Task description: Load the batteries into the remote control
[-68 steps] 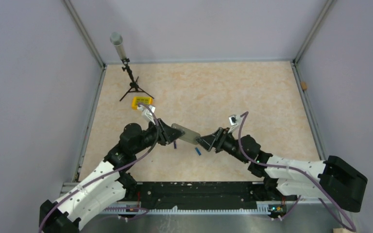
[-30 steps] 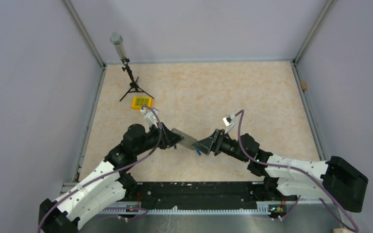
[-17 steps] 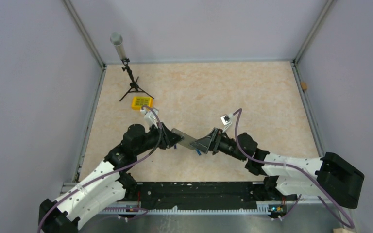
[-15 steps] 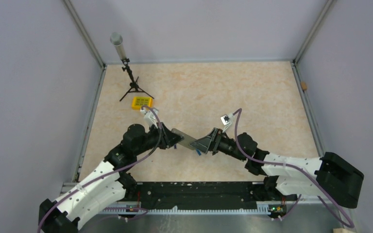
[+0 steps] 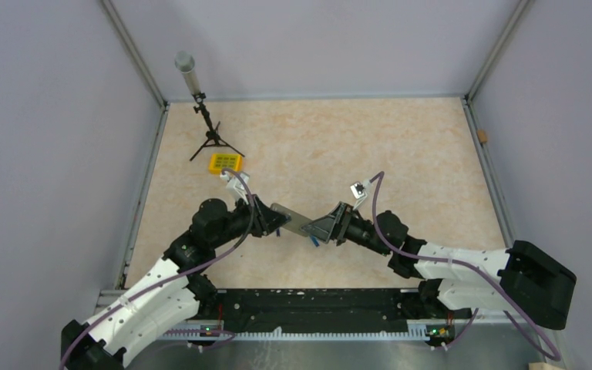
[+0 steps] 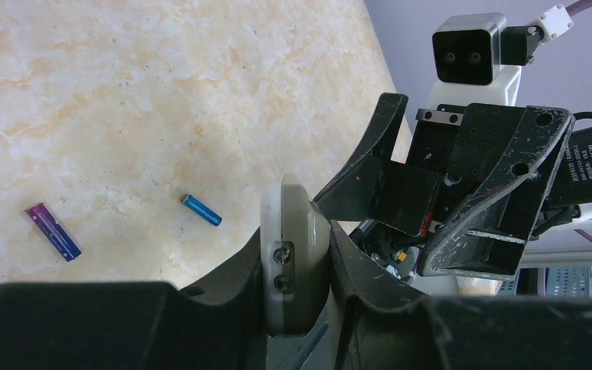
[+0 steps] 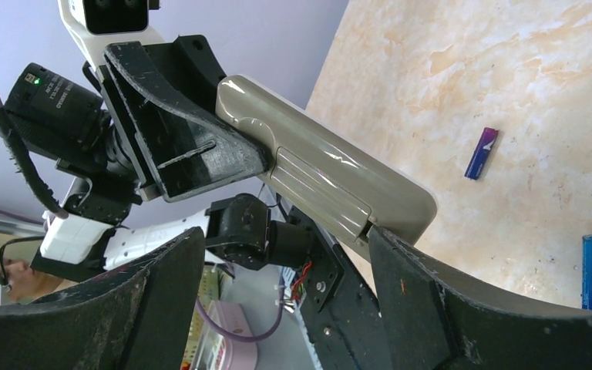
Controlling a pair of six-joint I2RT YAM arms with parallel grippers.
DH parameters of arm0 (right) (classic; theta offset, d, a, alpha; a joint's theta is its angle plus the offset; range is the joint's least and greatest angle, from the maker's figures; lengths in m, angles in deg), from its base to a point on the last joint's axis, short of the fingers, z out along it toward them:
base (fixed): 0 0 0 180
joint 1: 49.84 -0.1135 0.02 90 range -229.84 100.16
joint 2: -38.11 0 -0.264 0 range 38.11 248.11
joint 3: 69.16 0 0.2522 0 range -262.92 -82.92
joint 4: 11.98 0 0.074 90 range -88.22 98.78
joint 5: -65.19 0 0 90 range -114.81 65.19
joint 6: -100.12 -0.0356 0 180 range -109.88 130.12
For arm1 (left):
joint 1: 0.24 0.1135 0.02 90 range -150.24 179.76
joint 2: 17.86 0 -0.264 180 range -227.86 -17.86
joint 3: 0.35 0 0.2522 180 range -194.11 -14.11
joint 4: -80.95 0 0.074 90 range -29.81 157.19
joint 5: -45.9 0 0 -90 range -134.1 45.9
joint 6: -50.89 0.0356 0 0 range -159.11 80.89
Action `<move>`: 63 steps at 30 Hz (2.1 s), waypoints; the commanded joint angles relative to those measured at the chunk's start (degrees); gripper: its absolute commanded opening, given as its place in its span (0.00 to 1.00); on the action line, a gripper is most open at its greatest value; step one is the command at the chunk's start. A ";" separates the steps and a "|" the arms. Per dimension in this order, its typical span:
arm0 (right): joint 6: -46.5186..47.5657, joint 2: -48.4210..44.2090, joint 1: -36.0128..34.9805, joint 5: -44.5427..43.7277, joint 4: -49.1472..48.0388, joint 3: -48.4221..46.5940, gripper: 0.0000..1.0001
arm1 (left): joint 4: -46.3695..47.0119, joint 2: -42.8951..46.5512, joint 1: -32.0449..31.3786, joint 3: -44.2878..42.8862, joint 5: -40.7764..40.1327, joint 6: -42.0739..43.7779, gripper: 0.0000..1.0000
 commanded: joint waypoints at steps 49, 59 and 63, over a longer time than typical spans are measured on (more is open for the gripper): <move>-3.33 9.13 -0.98 3.36 -17.93 -2.88 0.77 | 16.66 0.88 -0.22 3.50 8.73 -5.57 0.00; -2.46 7.85 -0.99 3.52 -16.76 -3.06 0.77 | 9.14 0.57 -0.18 1.56 2.77 -0.63 0.00; -2.46 7.92 -1.06 3.60 -17.04 -3.15 0.77 | 7.87 -0.25 -0.15 1.29 1.53 0.42 0.00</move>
